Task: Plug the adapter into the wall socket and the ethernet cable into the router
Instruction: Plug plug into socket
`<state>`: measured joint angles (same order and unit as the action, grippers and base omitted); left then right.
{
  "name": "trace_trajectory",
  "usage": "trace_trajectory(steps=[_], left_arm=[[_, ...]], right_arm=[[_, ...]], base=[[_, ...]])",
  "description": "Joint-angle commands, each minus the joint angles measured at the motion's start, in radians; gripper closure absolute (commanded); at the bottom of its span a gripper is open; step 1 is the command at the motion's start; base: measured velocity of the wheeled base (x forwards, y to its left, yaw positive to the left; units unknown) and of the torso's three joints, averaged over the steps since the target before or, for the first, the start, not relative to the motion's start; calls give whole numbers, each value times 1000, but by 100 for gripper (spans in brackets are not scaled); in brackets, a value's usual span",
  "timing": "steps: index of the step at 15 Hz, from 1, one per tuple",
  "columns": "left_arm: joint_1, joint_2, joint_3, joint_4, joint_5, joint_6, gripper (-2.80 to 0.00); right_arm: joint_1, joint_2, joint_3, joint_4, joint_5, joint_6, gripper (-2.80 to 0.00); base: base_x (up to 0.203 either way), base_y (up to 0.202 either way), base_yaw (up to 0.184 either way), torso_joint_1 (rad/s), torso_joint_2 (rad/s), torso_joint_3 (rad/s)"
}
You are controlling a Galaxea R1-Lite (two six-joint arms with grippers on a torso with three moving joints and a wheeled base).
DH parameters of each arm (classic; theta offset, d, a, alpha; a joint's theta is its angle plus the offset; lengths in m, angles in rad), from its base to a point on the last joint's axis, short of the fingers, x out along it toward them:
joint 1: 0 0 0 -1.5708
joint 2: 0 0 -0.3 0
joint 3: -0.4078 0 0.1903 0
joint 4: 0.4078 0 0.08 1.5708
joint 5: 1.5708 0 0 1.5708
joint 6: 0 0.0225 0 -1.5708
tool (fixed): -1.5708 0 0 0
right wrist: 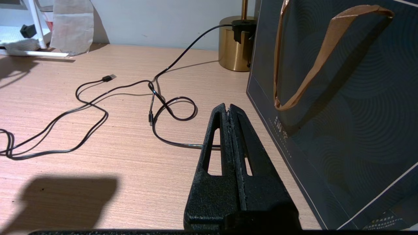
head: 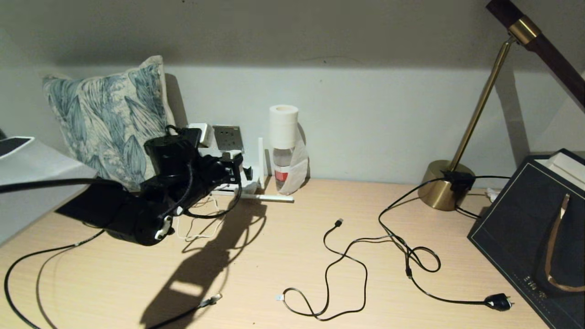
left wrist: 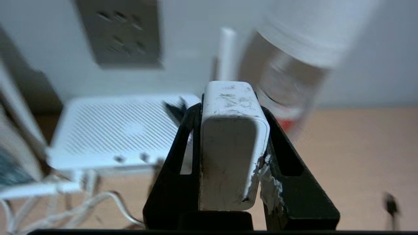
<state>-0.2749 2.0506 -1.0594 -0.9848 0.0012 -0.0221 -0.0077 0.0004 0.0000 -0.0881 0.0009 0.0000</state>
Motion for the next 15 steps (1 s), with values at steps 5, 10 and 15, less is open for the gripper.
trace_trajectory(steps=[5,10,15], left_arm=[[144,167,-6,-289,-160,-1,0],[172,259,-85,-409,-180,4,0],[165,343,-173,-470,-106,5,0]], right_arm=[[0,0,35,-1,1,0,0],[0,1,35,-1,1,0,0],[0,1,35,-1,1,0,0]], base=[[0,0,0,0,0,0],[0,0,0,0,0,0],[0,0,0,0,0,0]])
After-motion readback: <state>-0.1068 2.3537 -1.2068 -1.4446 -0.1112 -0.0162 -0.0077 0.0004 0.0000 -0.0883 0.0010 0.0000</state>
